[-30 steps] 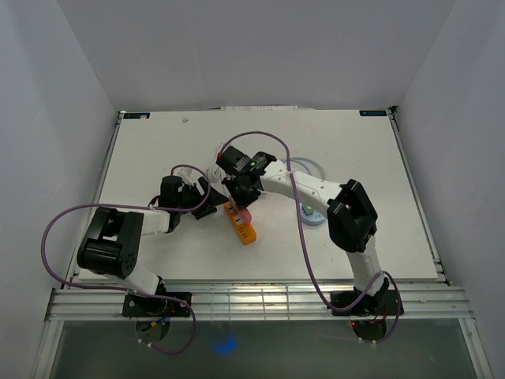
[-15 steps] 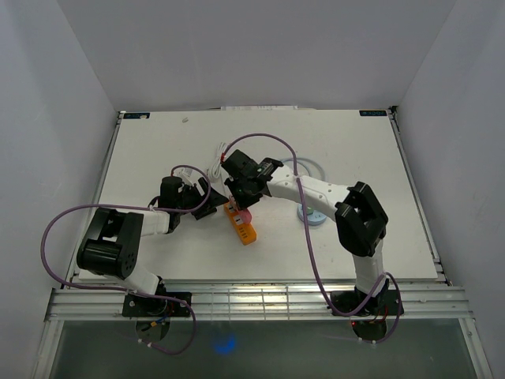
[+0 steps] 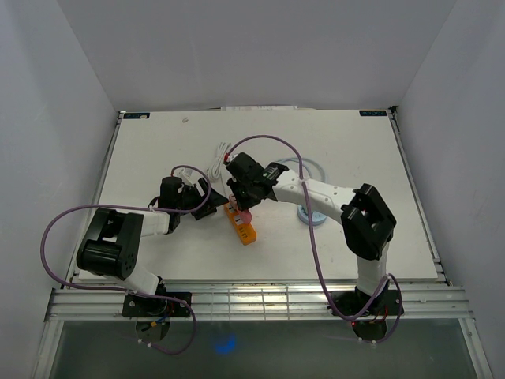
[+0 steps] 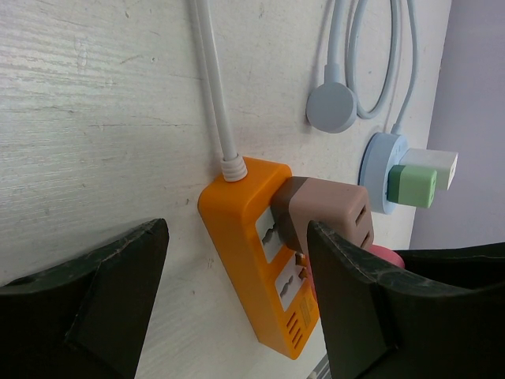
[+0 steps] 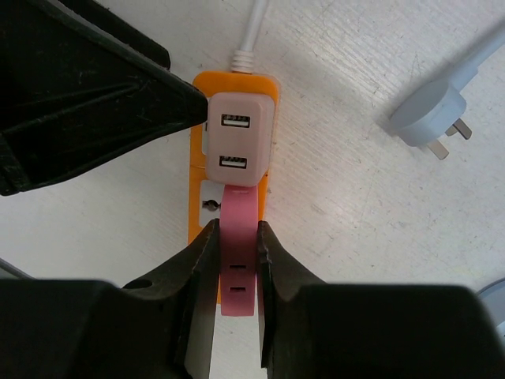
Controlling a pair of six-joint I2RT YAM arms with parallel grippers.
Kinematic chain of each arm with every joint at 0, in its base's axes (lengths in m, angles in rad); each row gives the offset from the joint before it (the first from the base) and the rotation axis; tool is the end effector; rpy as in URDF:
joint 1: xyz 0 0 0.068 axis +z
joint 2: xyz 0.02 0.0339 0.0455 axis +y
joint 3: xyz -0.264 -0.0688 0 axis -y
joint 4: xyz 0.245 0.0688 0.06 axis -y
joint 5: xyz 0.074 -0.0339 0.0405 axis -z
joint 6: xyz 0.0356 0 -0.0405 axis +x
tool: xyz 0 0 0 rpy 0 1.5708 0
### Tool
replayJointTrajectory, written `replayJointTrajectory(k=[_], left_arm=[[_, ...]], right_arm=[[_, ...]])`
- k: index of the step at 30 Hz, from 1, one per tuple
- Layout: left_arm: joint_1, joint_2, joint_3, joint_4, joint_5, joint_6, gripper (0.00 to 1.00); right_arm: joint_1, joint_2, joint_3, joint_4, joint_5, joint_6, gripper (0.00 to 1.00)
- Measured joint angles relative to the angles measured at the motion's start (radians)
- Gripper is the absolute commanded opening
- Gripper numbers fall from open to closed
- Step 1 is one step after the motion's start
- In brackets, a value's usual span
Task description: Insert the plug
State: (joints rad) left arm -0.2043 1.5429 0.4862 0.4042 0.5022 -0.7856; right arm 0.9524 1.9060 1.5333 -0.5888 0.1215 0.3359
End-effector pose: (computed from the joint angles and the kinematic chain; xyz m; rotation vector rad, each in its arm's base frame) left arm 0.2599 -0.0713 0.1297 -0.3859 2.3246 -1.0766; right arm 0.2467 0.3393 0.2398 -0.7302 2.4548 0.3590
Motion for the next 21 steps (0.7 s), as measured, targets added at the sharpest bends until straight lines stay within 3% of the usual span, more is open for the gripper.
replayJointTrajectory(k=[21], left_arm=[[0.0,0.0,-0.001,0.001,0.003,0.001,0.82]], right_arm=[[0.019,-0.066,-0.129,0.145,0.044,0.019,0.08]])
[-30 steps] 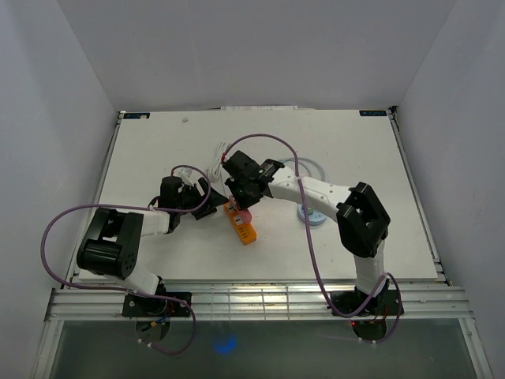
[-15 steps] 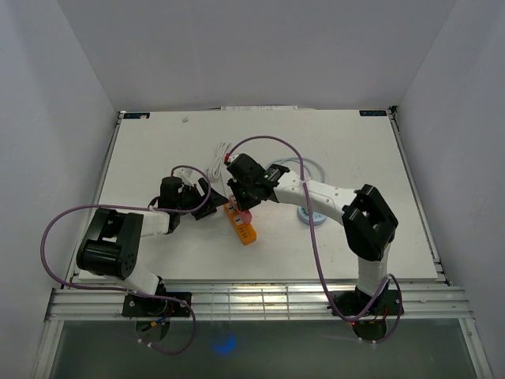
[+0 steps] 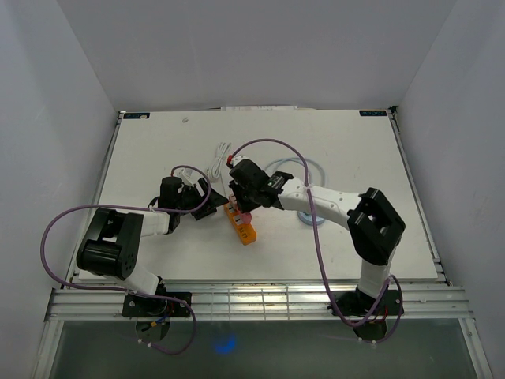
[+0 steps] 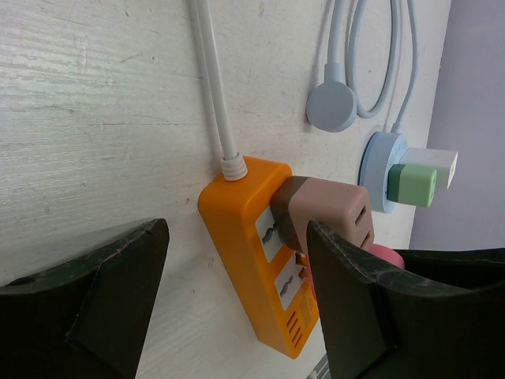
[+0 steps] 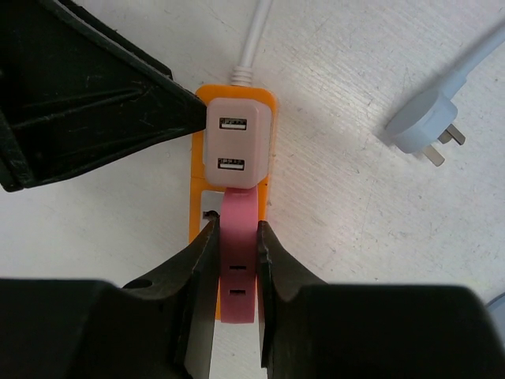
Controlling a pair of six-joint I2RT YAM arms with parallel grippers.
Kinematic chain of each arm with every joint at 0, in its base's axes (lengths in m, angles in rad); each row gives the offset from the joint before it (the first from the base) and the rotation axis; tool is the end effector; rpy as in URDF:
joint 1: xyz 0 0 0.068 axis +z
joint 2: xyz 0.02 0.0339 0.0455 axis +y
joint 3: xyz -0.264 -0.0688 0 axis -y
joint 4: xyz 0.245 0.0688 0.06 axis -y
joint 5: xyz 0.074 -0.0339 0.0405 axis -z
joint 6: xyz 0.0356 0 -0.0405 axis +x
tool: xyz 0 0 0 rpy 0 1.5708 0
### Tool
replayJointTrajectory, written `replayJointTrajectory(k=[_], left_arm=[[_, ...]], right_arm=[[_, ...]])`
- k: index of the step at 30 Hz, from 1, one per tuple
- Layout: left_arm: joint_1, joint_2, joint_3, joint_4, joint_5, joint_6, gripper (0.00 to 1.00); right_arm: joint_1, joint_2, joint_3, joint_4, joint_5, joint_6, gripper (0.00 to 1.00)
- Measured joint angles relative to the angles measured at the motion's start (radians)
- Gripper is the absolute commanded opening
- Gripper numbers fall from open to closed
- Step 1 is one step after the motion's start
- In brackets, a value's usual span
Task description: Insert the plug
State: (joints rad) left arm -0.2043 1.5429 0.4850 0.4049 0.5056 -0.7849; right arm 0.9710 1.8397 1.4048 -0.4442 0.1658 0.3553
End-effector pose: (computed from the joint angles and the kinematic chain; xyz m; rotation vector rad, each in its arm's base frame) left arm 0.2596 -0.0714 0.1295 -0.3833 2.3256 -1.0799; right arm 0.2347 0.3328 0.2352 -0.6783 2.3775 0.3864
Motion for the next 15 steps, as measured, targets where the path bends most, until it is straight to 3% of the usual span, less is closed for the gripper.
replayJointTrajectory(k=[15], left_arm=[[0.0,-0.001,-0.001,0.0,0.0,0.0,0.82]], right_arm=[[0.032,-0.094,-0.194,0.231,0.106,0.055,0.08]])
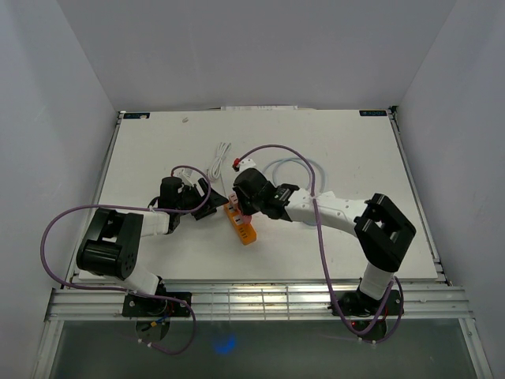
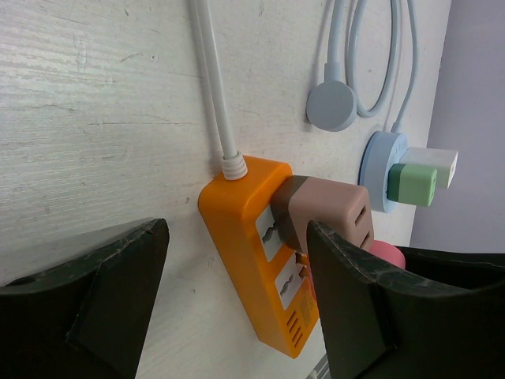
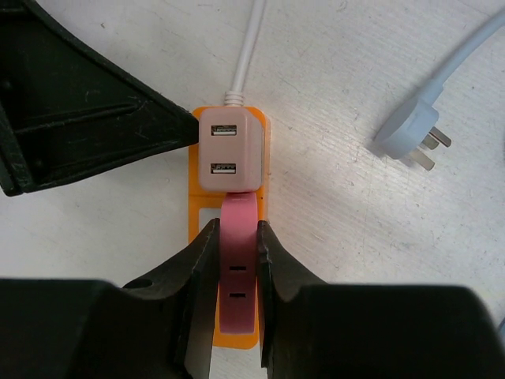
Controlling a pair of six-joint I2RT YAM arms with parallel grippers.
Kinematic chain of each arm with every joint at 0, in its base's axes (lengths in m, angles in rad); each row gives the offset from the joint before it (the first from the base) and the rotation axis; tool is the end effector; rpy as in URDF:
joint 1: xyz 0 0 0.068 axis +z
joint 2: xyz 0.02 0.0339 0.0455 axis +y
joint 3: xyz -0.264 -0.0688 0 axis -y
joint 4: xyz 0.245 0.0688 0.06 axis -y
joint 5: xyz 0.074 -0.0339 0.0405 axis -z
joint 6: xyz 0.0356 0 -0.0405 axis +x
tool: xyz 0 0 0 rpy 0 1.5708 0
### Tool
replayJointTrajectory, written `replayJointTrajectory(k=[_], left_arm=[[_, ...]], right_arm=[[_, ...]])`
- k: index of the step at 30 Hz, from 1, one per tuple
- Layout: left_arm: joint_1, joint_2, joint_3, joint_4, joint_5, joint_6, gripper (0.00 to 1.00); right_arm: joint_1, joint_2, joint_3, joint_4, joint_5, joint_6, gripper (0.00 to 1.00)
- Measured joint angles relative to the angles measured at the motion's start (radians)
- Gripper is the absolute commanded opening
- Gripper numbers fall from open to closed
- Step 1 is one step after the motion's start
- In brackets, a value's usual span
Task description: Insert the plug
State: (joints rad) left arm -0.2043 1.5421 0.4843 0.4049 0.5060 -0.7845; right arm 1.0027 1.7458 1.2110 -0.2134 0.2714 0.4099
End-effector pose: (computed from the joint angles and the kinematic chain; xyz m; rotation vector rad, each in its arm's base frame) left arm 0.2594 -0.0714 0.1295 -0.3825 2.3256 -1.0802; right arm 0.2161 0.3208 0.2265 -0.5448 2.2563 0.4152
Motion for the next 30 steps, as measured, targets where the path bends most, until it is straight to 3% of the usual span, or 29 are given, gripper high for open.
replayJointTrajectory(k=[23,30], left_arm=[[0.0,-0.001,-0.001,0.0,0.001,0.003,0.82],[0.0,-0.001,-0.001,0.0,0.002,0.003,0.82]], right_arm=[[0.021,-0.002,-0.018,0.042,0.056,0.001,0.09],[0.023,0.026,0.054,-0.051,0.051,-0.006,0.28]])
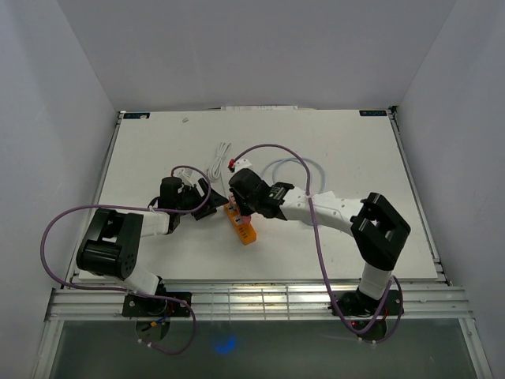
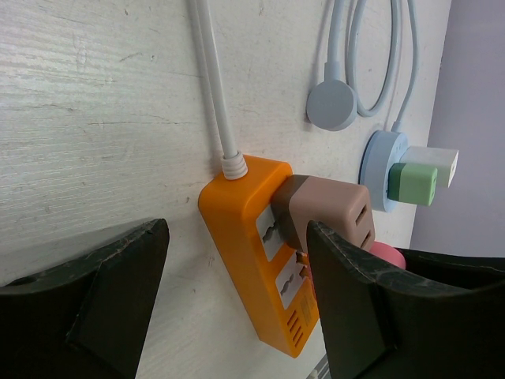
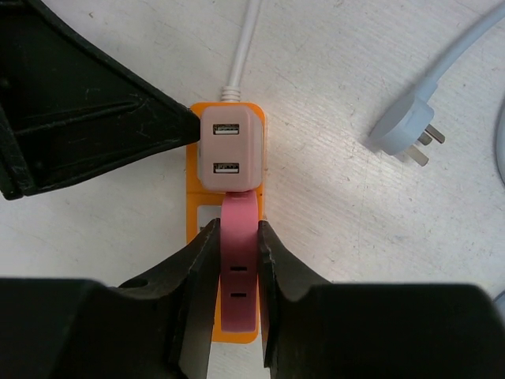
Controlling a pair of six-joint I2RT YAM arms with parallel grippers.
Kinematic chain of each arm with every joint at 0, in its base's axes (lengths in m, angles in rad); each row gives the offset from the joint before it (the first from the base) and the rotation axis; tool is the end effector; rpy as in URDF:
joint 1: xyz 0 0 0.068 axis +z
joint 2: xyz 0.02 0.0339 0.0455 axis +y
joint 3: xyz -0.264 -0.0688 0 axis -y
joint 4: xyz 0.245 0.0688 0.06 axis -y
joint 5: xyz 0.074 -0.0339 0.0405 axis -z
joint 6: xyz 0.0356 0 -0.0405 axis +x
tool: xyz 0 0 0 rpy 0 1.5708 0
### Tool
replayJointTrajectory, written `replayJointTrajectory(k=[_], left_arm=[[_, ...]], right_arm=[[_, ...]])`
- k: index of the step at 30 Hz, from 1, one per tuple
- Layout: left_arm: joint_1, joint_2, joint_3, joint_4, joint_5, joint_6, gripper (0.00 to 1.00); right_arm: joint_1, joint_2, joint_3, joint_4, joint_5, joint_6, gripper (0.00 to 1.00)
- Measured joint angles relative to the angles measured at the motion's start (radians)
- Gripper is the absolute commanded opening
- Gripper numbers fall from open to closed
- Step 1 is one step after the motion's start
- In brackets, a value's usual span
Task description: Insert the plug
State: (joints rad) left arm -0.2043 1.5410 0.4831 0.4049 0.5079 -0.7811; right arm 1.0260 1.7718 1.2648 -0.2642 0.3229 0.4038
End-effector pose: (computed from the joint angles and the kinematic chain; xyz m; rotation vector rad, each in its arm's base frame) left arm 0.2590 -0.0714 0.1295 -0.3774 2.3259 -1.0807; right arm 0.2135 0.3305 0.2306 -0.5567 2.2514 0.3563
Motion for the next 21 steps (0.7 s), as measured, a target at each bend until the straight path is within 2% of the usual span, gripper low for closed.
replayJointTrajectory(k=[4,5,6,9,21], left_arm=[[0.0,0.0,0.0,0.0,0.0,0.002,0.82],[0.0,0.0,0.0,0.0,0.001,0.003,0.82],[0.0,0.0,0.0,0.0,0.001,0.003,0.82],[0.0,0.0,0.0,0.0,0.001,0.003,0.82],[0.0,0.0,0.0,0.0,0.002,0.006,0.82]], right_arm=[[0.0,0.006,0.026,-0.052,-0.012,-0.005,0.34],[0.0,0.008,0.027,-0.08,-0.017,-0.008,0.37],[0.0,0.011,0.027,-0.101,-0.021,-0.011,0.44],[0.0,0.027,0.027,-0.169,-0.037,-0.017,0.52],[0.0,0.035,0.057,-0.236,-0.067,-0.023,0.55]])
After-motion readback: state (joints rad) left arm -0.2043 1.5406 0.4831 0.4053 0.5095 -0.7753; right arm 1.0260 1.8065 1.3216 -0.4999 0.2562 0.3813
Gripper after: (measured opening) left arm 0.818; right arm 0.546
